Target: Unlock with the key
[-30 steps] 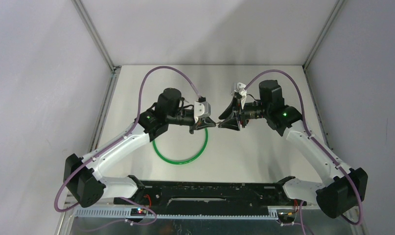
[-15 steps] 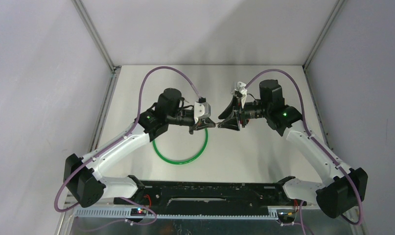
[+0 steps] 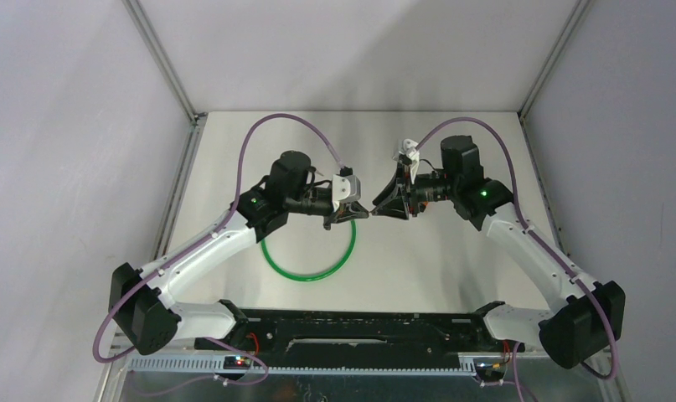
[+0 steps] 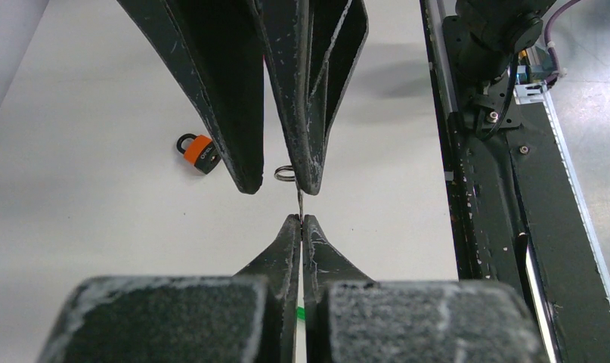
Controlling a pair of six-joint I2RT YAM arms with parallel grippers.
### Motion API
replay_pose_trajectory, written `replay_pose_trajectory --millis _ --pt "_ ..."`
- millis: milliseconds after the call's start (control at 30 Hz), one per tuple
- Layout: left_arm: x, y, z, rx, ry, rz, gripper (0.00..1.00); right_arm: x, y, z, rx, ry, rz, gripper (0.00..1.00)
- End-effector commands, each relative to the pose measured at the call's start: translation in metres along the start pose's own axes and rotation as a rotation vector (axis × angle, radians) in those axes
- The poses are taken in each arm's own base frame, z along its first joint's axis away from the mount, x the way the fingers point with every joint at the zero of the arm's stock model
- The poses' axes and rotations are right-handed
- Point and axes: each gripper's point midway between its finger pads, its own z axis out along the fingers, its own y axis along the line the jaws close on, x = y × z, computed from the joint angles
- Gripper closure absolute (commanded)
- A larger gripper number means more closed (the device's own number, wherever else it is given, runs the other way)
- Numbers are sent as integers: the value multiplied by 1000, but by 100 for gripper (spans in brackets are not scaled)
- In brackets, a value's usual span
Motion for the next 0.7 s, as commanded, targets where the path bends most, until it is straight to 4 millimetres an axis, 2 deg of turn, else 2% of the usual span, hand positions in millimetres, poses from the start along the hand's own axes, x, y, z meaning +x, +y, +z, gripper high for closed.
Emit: replay_pose_trajectory --millis 0,233,400,667 --pt "-1 -4 0 11 -10 30 100 -14 -1 0 7 -20 -48 69" --pt "0 -3 0 10 -8 31 100 -14 1 1 -6 -20 -50 81" --pt "2 -4 0 11 -4 34 100 -15 3 -1 -10 -22 -67 100" --pt "4 -1 -1 -8 5 41 100 -10 2 -7 9 -7 -95 100"
